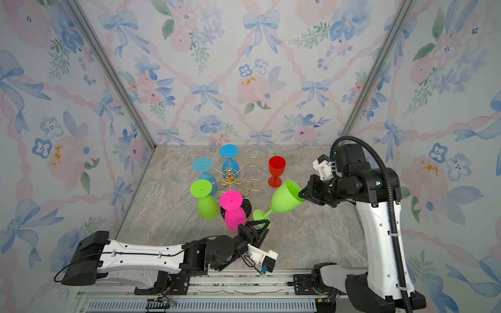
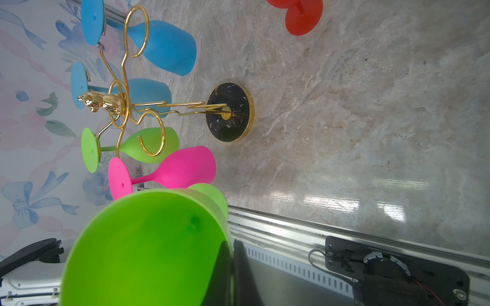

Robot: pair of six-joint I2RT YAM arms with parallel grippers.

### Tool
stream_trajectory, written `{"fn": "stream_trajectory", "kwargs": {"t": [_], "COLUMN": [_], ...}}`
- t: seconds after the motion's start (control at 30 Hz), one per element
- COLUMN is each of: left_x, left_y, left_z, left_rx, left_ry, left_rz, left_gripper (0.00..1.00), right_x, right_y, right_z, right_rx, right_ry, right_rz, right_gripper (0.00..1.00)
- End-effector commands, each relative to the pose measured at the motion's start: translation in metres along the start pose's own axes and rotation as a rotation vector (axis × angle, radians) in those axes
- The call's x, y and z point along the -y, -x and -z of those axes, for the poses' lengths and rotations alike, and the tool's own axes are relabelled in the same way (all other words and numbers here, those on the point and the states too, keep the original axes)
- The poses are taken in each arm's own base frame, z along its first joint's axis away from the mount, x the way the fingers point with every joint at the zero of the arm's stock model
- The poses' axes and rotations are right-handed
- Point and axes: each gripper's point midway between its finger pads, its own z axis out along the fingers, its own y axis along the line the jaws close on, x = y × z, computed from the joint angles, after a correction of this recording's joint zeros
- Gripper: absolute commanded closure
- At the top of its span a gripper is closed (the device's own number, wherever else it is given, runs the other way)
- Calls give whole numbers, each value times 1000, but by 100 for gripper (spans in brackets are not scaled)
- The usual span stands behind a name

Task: Take the wine glass off the wine glass rack
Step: Pick up the wine glass from the wine glass rack, then place the wine glass at the center of the table.

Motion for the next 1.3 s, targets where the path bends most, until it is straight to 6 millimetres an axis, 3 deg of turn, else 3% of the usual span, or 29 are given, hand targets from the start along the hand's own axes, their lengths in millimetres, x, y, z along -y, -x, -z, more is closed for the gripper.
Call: {"fn": "stream_trajectory", "kwargs": {"t": [0.0,0.27,0.5,0.67,0.8,0.93,1.13,1.27], "left_x": [-10,-39,-69,-106,-137,-156,-192,-199], "left_y": [8,18,28,28,17,14,-23,-66], "left_z": [7,16,25,34,36,44,53,52], "left_rx": [54,117,167,168,81,72,23,-60], "left_ry": [26,63,42,63,92,89,144,178], "left_rz": [63,218,412,636,794,916,1194,1312], "left_gripper": [53,47,27,13,11,9,9,9], "right_x": [13,30,49,63,74,77,76,77], "right_y": [-33,-28,-15,-4,15,31,55,68], "right_z": [8,15,20,5,-5,-16,-34,-44], "right_rx": [-104,-43,82,138,199,246,269,257], "right_ry": [-50,-152,-249,-278,-333,-363,-450,-480], "right_rz": [-79,-59,-52,-42,-7,48,164,214], "right_gripper": [100,100,100,100,100,100,100,100]}}
